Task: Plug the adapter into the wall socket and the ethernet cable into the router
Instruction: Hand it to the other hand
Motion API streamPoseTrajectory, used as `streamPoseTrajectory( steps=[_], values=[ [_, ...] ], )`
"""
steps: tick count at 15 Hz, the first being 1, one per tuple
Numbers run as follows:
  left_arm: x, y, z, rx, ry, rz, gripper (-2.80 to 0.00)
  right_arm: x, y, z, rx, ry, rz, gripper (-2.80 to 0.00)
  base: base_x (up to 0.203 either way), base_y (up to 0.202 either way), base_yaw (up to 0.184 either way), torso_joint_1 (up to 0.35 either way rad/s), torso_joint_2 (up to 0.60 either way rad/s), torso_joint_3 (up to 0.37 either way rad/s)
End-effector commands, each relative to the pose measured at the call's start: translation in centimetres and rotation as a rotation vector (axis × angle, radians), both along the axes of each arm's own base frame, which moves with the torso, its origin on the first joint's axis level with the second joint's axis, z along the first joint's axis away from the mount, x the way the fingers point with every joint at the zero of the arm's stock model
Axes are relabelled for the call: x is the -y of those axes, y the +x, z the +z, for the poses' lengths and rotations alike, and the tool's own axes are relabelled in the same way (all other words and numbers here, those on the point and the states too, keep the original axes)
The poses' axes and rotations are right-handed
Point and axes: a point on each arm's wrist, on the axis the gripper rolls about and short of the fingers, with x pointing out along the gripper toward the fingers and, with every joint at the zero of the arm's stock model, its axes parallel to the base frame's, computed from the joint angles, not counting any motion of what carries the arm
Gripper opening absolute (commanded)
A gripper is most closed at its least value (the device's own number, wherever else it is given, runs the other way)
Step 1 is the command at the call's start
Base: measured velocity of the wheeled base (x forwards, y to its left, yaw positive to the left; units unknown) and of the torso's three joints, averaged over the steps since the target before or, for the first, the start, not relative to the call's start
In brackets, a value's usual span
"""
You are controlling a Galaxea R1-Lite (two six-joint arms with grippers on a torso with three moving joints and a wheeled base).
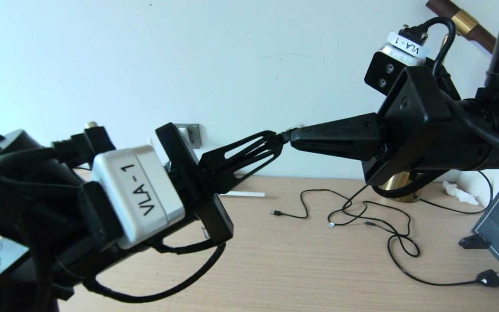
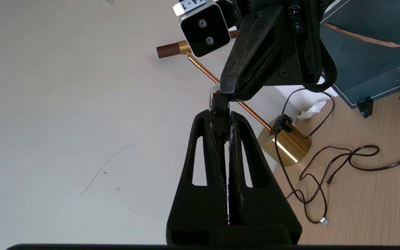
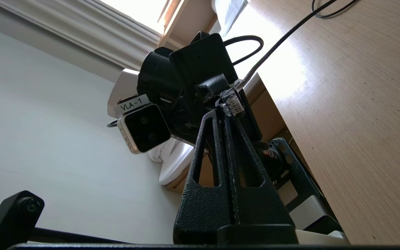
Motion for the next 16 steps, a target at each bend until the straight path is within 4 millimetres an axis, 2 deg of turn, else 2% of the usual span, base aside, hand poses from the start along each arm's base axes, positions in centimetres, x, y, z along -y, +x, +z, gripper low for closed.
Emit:
streamPoseTrajectory(
  steps=[1, 4, 5, 6, 9, 13, 16],
  values=[
    [0.0, -0.1, 0.0, 0.009, -0.002, -0.001, -2.8, -0.1, 0.1, -0.1, -0.007, 0.0, 0.005, -2.8, 0.0, 0.0, 0.0, 0.0, 0.0, 0.0],
    [0.0, -0.1, 0.0, 0.009, -0.002, -0.001, -2.8, 0.0, 0.0, -0.1, 0.001, 0.0, 0.007, -2.8, 0.0, 0.0, 0.0, 0.0, 0.0, 0.0],
    [-0.1, -0.1, 0.1, 0.01, -0.003, -0.001, -2.8, -0.1, -0.2, -0.1, 0.003, -0.001, 0.011, -2.16, 0.0, 0.0, 0.0, 0.0, 0.0, 0.0],
    [-0.1, -0.1, 0.1, 0.01, -0.003, -0.001, -2.8, -0.1, -0.2, -0.1, 0.004, 0.0, 0.015, 0.0, 0.0, 0.0, 0.0, 0.0, 0.0, 0.0],
    [-0.2, -0.2, 0.1, 0.008, -0.004, 0.0, -2.8, 0.0, -0.3, 0.0, 0.004, 0.003, 0.014, 0.0, 0.0, 0.0, 0.0, 0.0, 0.0, 0.0],
    [-1.4, -1.3, -1.1, -0.039, 0.02, 0.004, -2.8, 0.9, -0.7, 0.6, 0.018, 0.015, -0.009, 0.0, 0.0, 0.0, 0.0, 0.0, 0.0, 0.0],
    [-2.7, -2.0, -0.4, -0.177, -0.095, 0.058, -2.8, 2.5, -1.3, 0.8, 0.039, 0.02, -0.053, 0.0, 0.0, 0.0, 0.0, 0.0, 0.0, 0.0]
  ],
)
